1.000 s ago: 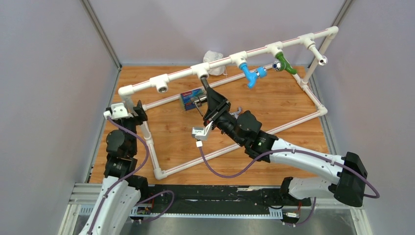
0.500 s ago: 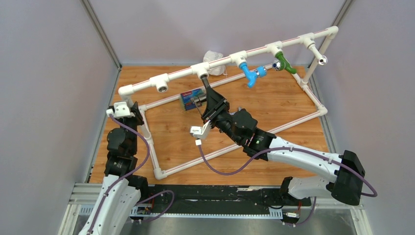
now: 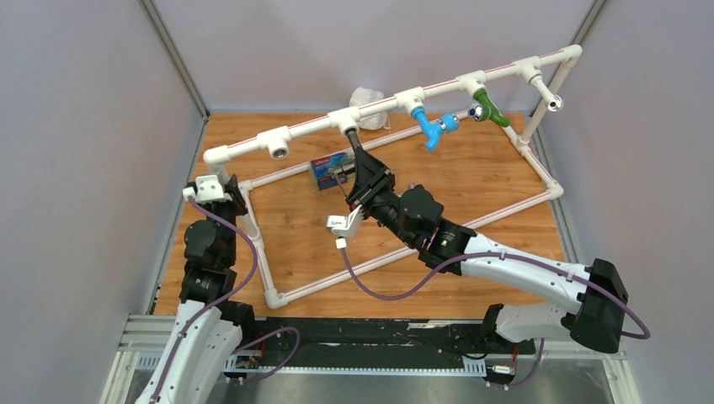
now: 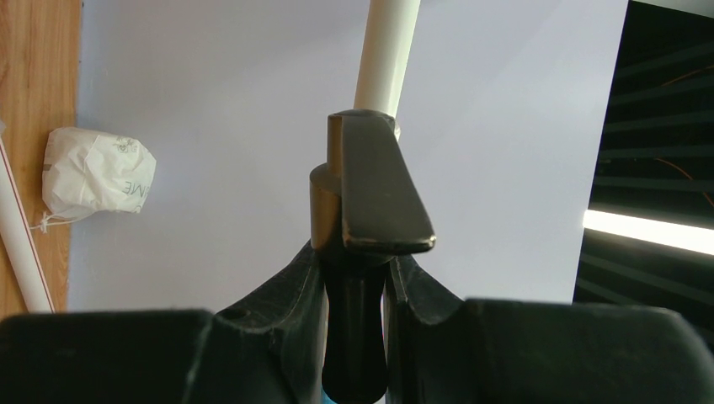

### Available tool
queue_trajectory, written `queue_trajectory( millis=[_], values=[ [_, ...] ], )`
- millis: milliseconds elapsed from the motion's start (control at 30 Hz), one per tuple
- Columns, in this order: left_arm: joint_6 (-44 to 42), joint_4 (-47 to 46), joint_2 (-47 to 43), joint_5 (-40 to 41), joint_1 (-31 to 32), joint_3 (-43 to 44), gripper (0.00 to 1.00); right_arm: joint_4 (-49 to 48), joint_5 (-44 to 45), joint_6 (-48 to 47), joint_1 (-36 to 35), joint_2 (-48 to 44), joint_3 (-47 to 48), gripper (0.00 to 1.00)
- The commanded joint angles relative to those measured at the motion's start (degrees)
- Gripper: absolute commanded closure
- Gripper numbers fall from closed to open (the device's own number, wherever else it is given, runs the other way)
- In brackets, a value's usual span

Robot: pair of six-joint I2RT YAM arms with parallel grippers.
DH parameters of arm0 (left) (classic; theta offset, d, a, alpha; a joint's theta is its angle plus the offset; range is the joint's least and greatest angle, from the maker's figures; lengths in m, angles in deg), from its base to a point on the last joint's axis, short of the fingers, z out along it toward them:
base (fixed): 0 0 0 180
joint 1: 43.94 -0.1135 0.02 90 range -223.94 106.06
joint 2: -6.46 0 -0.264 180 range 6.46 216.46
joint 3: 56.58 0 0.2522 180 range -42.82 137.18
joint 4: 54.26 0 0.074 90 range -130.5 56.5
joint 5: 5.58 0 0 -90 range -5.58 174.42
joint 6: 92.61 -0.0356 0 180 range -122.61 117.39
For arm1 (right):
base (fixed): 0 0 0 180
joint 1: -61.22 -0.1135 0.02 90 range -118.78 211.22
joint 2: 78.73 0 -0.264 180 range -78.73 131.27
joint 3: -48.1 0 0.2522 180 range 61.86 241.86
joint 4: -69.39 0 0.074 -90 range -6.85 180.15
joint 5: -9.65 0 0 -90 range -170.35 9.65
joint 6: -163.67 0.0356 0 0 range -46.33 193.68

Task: Install the water faucets

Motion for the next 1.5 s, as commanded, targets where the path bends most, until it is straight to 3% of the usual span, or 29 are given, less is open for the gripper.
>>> queue_trajectory(
  millis=[0, 400, 733, 967, 1467],
  values=[
    [-0.6, 0.6, -0.3, -1.0, 0.1, 1.0, 1.0, -4.4, 0.2, -0.4, 0.4, -1.0, 4.4, 1.0],
    [-0.6, 1.0, -0.3, -0.5, 0.0, 1.2, 1.0, -3.1, 0.9, -0.6, 0.5, 0.5, 6.0, 1.0],
    [-0.5, 1.4, 0.1, -0.1, 0.1, 1.5, 1.0, 5.7, 4.6, -4.3, 0.4, 1.6, 5.4, 1.0],
    [-0.5, 1.8, -0.4, 0.3, 0.0, 1.4, 1.0, 11.6, 3.9, 1.3, 0.7, 3.4, 9.9, 1.0],
    [-0.4, 2.1, -0.7, 0.2, 0.0, 1.5, 1.0, 11.6, 2.6, 12.7, 5.8, 3.4, 11.6, 1.0]
  ],
)
